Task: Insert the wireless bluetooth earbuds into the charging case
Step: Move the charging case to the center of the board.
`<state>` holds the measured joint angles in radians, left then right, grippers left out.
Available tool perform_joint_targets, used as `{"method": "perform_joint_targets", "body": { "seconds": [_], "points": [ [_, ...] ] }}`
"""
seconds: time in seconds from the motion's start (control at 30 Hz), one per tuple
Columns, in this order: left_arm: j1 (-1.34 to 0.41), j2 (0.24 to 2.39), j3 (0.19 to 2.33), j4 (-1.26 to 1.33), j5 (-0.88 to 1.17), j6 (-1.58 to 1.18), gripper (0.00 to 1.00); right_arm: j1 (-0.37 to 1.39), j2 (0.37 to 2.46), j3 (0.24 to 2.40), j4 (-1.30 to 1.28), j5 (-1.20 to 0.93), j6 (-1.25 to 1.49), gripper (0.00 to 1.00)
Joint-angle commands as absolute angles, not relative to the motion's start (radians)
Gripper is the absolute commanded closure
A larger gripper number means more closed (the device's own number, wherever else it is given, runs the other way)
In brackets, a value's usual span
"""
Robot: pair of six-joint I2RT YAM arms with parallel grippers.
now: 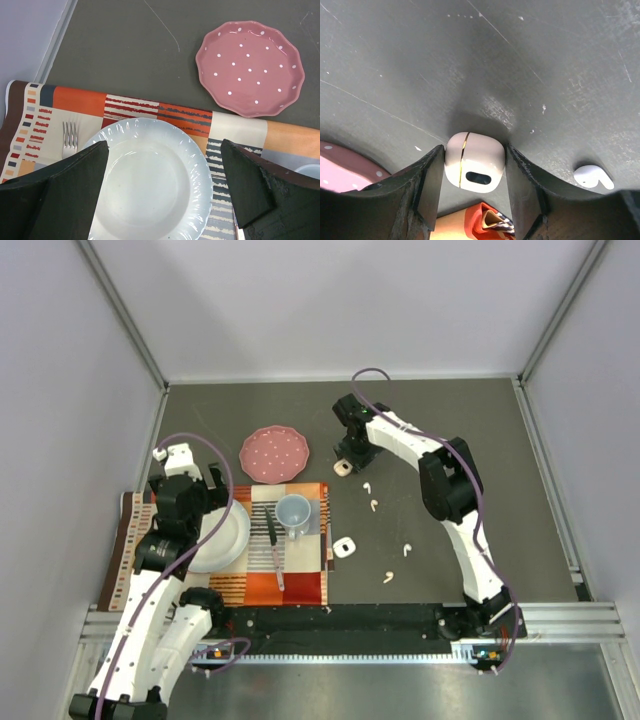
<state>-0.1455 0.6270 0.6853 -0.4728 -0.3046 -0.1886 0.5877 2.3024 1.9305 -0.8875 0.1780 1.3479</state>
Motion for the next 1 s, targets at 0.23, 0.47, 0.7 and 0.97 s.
{"method": "perform_joint_targets", "body": {
  "seconds": [0.23,0.47,0.7,0.97],
  "points": [
    [-0.146,0.637,0.726,-0.462,-0.316,-0.184,0.01,0.552,2.257,1.826,-0.882,0.218,1.371,0.58],
    [-0.146,0.635,0.726,-0.463,-0.313,-0.176,0.01,0.465,2.136,1.666,-0.873,0.287,1.373,0.57],
    [-0.146,0.634,0.723,-0.463,-0.308,-0.176,0.01,0.374,2.056,1.507,-0.868,0.322,1.35,0.57],
    [-0.146,0.646,0.727,-0.463,-0.301,-0.176,0.01,0.345,1.944,1.375,-0.858,0.387,1.33,0.47]
  ]
}}
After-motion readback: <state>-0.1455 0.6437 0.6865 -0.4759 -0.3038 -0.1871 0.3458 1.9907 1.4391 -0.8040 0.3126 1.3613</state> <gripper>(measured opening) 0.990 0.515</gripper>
